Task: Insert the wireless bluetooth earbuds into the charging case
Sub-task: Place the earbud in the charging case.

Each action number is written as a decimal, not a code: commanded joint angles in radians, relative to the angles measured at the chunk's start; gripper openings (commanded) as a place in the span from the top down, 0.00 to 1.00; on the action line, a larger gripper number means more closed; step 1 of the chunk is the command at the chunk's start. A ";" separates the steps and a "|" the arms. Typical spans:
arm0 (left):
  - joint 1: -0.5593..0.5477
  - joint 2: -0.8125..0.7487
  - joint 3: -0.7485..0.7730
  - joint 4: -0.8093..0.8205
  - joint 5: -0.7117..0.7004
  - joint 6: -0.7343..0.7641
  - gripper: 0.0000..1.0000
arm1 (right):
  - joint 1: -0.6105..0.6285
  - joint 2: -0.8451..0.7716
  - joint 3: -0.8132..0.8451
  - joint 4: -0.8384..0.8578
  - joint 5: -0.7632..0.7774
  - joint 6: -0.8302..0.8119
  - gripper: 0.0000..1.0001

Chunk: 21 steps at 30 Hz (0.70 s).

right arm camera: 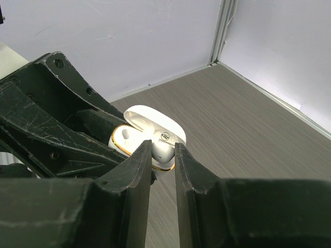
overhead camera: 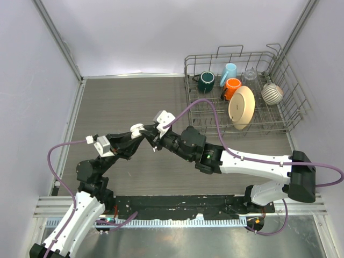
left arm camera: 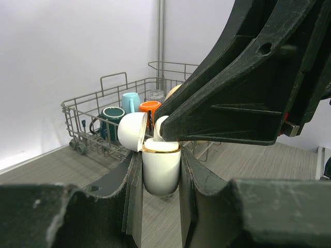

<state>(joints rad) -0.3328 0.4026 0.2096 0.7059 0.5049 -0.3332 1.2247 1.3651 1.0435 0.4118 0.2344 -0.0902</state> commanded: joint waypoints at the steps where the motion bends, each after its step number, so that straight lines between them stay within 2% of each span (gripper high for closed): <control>1: 0.000 -0.008 0.017 0.119 -0.042 0.010 1.00 | 0.007 -0.008 0.026 -0.077 -0.038 0.043 0.84; 3: 0.000 -0.007 0.016 0.119 -0.037 0.010 1.00 | 0.007 -0.006 0.030 -0.074 -0.035 0.055 0.79; 8: 0.001 -0.004 0.008 0.122 -0.039 0.013 1.00 | 0.007 -0.024 0.038 -0.044 -0.018 0.089 0.57; 9: 0.001 -0.005 0.007 0.124 -0.039 0.011 1.00 | 0.007 -0.034 0.039 -0.033 -0.011 0.136 0.44; 12: 0.000 -0.004 0.001 0.124 -0.042 0.016 1.00 | 0.002 -0.049 0.052 -0.025 0.032 0.191 0.31; 15: 0.001 -0.004 -0.003 0.124 -0.042 0.017 1.00 | -0.020 -0.058 0.096 -0.083 0.029 0.280 0.25; 18: 0.000 -0.005 -0.006 0.124 -0.045 0.020 1.00 | -0.063 -0.055 0.156 -0.174 0.002 0.378 0.24; 20: 0.001 -0.004 -0.006 0.122 -0.043 0.022 1.00 | -0.106 -0.058 0.182 -0.202 -0.050 0.484 0.23; 21: 0.001 -0.005 -0.006 0.122 -0.043 0.022 1.00 | -0.163 -0.060 0.182 -0.208 -0.132 0.532 0.23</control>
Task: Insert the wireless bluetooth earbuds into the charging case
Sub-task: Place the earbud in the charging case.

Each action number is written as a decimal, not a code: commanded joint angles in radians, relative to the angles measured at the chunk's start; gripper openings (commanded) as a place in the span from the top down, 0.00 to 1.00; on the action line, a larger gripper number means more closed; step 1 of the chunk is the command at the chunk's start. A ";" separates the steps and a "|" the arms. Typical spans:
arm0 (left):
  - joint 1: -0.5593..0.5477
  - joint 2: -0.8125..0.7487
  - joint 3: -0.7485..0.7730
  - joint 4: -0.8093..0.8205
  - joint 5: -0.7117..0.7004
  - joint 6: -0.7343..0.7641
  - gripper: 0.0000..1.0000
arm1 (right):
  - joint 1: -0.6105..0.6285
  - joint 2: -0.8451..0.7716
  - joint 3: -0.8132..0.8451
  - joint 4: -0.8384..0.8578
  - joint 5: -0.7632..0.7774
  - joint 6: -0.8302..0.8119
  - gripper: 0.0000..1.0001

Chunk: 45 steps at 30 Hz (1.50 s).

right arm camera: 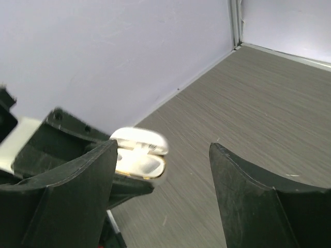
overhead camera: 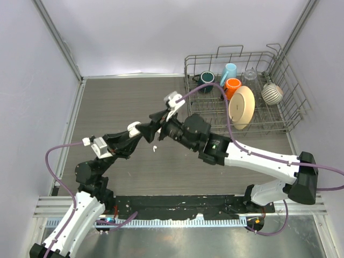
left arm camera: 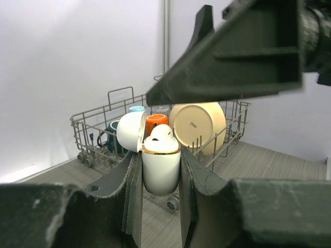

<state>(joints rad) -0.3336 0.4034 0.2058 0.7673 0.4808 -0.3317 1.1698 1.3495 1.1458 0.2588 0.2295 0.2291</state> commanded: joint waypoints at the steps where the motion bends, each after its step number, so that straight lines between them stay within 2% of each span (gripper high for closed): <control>1: 0.001 -0.005 -0.002 0.061 -0.019 0.022 1.00 | -0.137 -0.046 0.078 -0.053 -0.171 0.257 0.23; 2: 0.001 -0.008 -0.003 0.063 -0.019 0.020 1.00 | -0.163 -0.044 0.068 -0.044 -0.214 0.348 0.23; 3: 0.002 -0.008 -0.003 0.069 -0.022 0.020 1.00 | -0.223 -0.041 0.062 -0.021 -0.325 0.389 0.23; 5: 0.002 -0.008 -0.009 0.081 -0.025 0.019 1.00 | -0.271 -0.030 0.054 -0.010 -0.415 0.500 0.23; 7: 0.001 -0.009 -0.016 0.102 -0.030 0.017 1.00 | -0.311 -0.010 0.051 0.010 -0.530 0.555 0.23; 14: 0.001 0.003 -0.013 0.132 -0.034 0.020 1.00 | -0.322 0.019 0.003 0.132 -0.734 0.719 0.23; 18: 0.001 0.015 -0.008 0.142 -0.028 0.020 1.00 | -0.322 0.043 -0.021 0.236 -0.783 0.811 0.22; 34: 0.002 0.052 0.012 0.199 0.004 0.002 1.00 | -0.317 0.111 0.020 0.175 -0.831 0.828 0.19; 45: 0.001 0.078 0.021 0.214 0.021 -0.006 1.00 | -0.300 0.161 0.052 0.211 -0.863 0.862 0.20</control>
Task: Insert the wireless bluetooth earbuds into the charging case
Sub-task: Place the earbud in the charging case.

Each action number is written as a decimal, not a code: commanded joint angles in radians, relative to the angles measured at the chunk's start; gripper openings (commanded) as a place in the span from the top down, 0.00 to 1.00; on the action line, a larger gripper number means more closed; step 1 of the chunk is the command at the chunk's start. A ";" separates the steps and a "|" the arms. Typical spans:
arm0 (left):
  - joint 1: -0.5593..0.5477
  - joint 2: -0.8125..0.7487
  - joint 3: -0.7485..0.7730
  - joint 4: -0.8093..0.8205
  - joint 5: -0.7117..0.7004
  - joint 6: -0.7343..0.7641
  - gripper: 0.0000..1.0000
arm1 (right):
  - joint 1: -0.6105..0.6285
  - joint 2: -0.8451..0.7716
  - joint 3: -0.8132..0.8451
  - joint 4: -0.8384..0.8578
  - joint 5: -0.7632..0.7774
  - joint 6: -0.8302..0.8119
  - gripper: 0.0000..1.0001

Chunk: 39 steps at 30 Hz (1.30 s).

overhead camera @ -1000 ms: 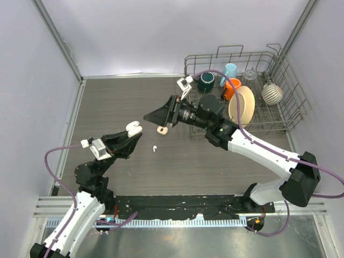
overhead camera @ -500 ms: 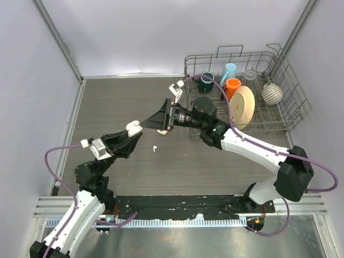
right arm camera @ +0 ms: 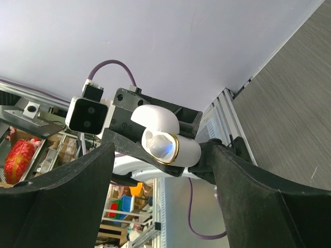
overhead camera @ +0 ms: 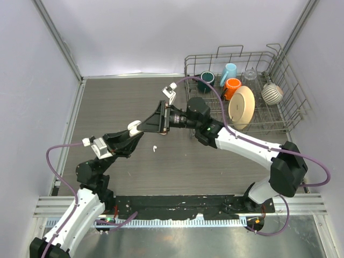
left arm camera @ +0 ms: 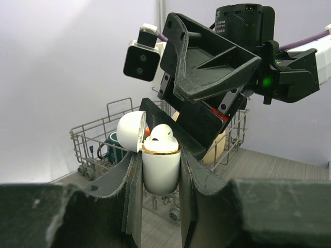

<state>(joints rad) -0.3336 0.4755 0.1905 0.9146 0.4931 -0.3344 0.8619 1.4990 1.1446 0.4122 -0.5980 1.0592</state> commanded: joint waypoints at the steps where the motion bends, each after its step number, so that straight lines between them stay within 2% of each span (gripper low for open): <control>1: 0.001 0.008 0.038 0.067 0.009 -0.002 1.00 | 0.009 0.017 0.058 0.059 -0.040 0.038 0.21; 7: 0.002 0.014 0.038 0.063 0.009 0.001 1.00 | 0.015 0.029 0.064 0.076 -0.068 0.041 0.31; 8: 0.002 0.015 0.038 0.061 0.010 0.000 1.00 | 0.017 0.029 0.064 0.076 -0.068 0.038 0.38; 13: 0.002 0.023 0.038 0.055 0.021 0.003 1.00 | 0.019 0.033 0.069 0.089 -0.086 0.042 0.54; 18: 0.002 0.022 0.041 0.033 0.022 0.008 1.00 | 0.022 0.032 0.075 0.102 -0.102 0.033 0.66; 19: 0.001 0.018 0.043 0.023 0.022 0.009 1.00 | 0.023 0.029 0.075 0.102 -0.098 0.018 0.71; 22: 0.002 0.012 0.046 -0.002 0.022 0.014 1.00 | 0.028 0.021 0.087 0.062 -0.085 -0.043 0.77; 29: 0.001 0.006 0.050 -0.052 0.036 0.026 1.00 | 0.063 0.001 0.167 -0.198 0.015 -0.269 0.81; 35: 0.002 0.006 0.055 -0.066 0.050 0.032 1.00 | 0.074 0.006 0.176 -0.228 0.053 -0.291 0.80; 39: 0.001 -0.005 0.050 -0.080 0.053 0.032 1.00 | 0.072 0.001 0.173 -0.231 0.073 -0.298 0.71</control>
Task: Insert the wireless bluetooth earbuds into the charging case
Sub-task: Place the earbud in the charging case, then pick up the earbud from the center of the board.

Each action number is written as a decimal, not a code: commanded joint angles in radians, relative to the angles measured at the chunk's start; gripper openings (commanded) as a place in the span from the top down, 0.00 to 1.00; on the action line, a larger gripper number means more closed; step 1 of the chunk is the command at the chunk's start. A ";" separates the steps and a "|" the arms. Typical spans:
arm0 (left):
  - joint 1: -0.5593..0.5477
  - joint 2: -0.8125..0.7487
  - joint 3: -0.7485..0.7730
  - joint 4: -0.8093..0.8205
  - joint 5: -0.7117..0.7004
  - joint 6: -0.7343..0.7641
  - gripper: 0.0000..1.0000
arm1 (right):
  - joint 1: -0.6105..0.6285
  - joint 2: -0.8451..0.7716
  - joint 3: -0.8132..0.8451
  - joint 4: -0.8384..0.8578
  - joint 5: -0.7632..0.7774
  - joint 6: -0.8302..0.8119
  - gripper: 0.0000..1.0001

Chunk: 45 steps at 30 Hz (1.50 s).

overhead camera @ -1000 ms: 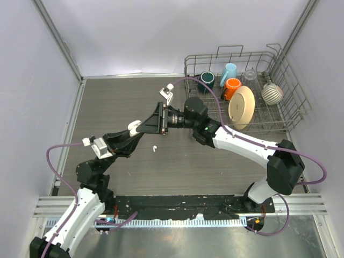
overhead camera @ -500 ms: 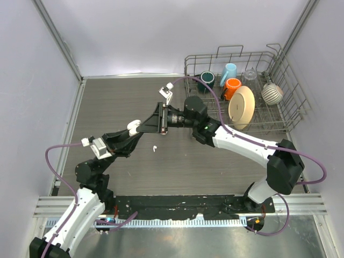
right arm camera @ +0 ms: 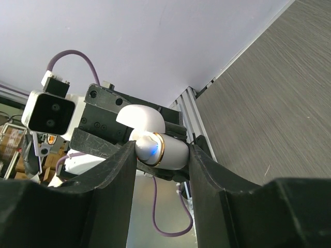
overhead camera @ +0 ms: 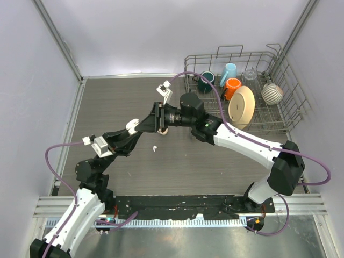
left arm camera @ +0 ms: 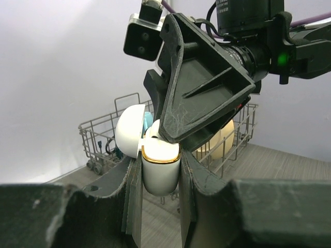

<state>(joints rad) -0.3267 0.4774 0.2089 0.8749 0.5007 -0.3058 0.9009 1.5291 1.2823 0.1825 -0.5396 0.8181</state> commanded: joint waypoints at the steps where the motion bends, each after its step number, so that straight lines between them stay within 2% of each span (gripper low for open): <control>1: -0.006 -0.008 0.032 -0.043 0.042 0.005 1.00 | 0.033 -0.032 0.035 0.000 0.020 -0.057 0.64; 3: -0.005 -0.019 0.030 -0.050 0.038 0.007 1.00 | 0.033 -0.038 0.035 0.002 0.027 -0.057 0.53; 9: -0.005 -0.046 0.012 -0.068 0.013 0.014 1.00 | 0.030 -0.064 0.034 0.002 0.079 -0.074 0.37; 19: -0.006 -0.108 -0.002 -0.157 -0.033 0.057 1.00 | -0.020 -0.171 -0.023 0.023 0.185 -0.108 0.29; 24: -0.006 -0.155 0.000 -0.214 -0.063 0.083 1.00 | -0.079 -0.196 -0.064 -0.046 0.321 -0.108 0.28; 28: -0.006 -0.187 0.018 -0.244 -0.071 0.091 1.00 | -0.085 -0.143 -0.032 -0.292 0.525 -0.149 0.33; 31: -0.006 -0.200 0.033 -0.266 -0.073 0.097 1.00 | -0.088 -0.071 -0.031 -0.383 0.576 -0.146 0.36; 33: -0.005 -0.204 0.046 -0.269 -0.071 0.097 1.00 | -0.091 -0.020 -0.023 -0.432 0.552 -0.117 0.38; 34: -0.005 -0.206 0.049 -0.272 -0.070 0.097 1.00 | -0.089 0.032 -0.014 -0.448 0.488 -0.085 0.39; 37: -0.006 -0.207 0.061 -0.278 -0.067 0.097 1.00 | -0.079 0.115 0.008 -0.501 0.477 0.002 0.44; 40: -0.005 -0.218 0.066 -0.280 -0.068 0.089 1.00 | -0.040 0.215 0.051 -0.554 0.526 0.012 0.44; 45: -0.006 -0.241 0.070 -0.303 -0.080 0.089 1.00 | 0.016 0.333 0.129 -0.618 0.691 0.032 0.43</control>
<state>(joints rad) -0.3302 0.2588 0.2337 0.5755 0.4442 -0.2264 0.8742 1.8320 1.2972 -0.3664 0.0059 0.8036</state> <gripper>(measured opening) 0.297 0.567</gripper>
